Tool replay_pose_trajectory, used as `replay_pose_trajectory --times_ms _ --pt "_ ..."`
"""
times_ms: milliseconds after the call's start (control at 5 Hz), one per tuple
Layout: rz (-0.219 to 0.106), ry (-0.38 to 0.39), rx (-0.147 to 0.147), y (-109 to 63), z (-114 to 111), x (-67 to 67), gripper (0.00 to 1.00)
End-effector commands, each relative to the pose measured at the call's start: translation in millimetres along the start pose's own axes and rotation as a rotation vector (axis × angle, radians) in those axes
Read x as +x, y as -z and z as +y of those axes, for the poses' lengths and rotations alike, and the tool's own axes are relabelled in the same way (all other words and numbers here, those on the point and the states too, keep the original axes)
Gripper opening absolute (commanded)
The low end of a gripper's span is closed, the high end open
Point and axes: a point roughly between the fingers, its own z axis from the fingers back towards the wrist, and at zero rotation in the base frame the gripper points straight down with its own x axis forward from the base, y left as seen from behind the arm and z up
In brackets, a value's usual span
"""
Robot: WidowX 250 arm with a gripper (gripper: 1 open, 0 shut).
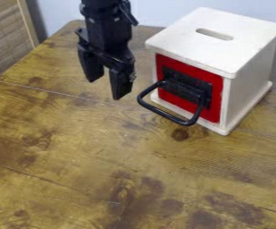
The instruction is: Close the drawer
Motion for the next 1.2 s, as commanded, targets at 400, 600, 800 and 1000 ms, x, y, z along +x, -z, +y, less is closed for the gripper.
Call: replay_pose_trajectory --times_ms 400,600,800,1000 --pt "-0.057 -0.222 0.049 -12.8 15 12.3 1.00" --pt "-0.084 -0.150 0.035 -28.7 14 13.0 1.00" --pt "-0.113 -0.089 0.021 -44.7 12 12.1 1.00" --pt "-0.134 -0.060 0.014 -58.5 14 10.2 1.00"
